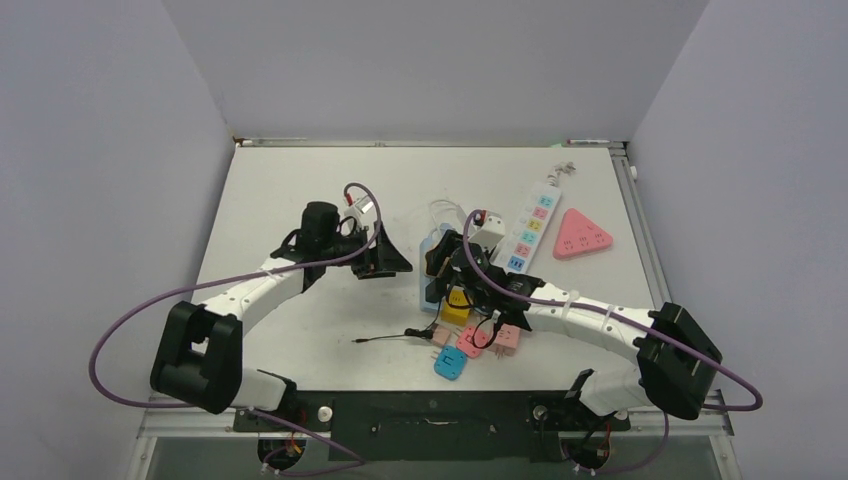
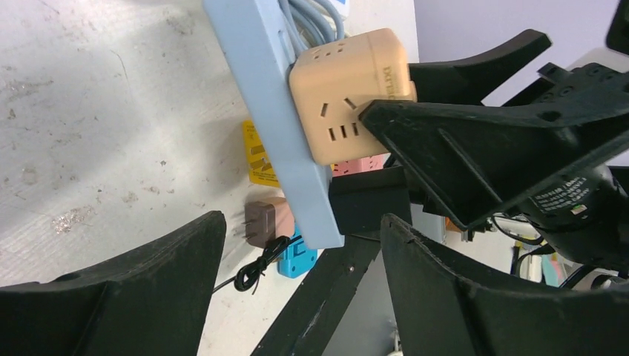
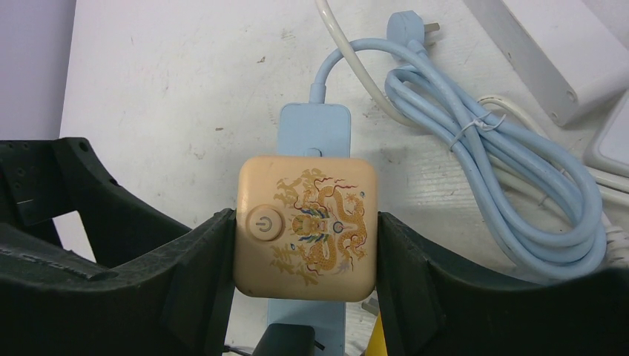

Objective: Pull the plug off the socket
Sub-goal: Remove the plug from the socket.

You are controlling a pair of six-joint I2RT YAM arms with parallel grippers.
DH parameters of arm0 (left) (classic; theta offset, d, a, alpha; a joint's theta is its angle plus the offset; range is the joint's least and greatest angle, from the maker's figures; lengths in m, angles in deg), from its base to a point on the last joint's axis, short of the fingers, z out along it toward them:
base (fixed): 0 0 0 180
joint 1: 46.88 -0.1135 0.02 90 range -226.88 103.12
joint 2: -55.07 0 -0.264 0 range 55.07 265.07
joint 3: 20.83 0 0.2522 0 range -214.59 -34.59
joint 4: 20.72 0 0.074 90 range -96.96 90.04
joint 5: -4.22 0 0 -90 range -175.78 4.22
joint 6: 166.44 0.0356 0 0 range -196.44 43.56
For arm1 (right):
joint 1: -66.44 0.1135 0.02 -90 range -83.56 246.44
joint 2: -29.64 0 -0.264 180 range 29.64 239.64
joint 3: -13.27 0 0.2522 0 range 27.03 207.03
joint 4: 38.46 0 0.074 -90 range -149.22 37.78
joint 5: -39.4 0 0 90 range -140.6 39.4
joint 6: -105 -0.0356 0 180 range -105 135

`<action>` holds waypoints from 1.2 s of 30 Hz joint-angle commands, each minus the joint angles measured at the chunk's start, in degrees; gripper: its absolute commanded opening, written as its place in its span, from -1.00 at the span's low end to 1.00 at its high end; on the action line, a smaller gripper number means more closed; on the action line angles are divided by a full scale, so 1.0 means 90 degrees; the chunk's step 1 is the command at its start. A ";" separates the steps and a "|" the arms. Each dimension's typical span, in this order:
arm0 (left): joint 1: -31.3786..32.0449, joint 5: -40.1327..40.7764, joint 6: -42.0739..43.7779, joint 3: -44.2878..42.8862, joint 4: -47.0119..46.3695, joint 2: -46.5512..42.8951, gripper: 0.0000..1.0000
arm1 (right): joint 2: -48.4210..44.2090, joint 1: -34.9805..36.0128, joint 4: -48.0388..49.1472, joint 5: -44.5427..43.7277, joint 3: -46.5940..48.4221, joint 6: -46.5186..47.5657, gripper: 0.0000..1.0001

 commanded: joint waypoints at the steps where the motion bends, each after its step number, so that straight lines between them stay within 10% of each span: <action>1: 0.0053 -0.0416 -0.0384 0.0109 -0.0706 0.0192 0.42 | -0.0333 0.0079 0.0972 -0.0455 0.0212 -0.0093 -0.89; 29: 0.0511 -0.0413 -0.0901 0.0202 -0.1160 0.1297 0.05 | -0.0245 0.0423 0.1479 -0.0587 0.0118 -0.0646 -0.89; 36: 0.0516 -0.0433 -0.0876 0.0181 -0.1154 0.1316 -0.41 | -0.0197 0.0474 0.1224 -0.0786 0.0161 -0.0811 -0.89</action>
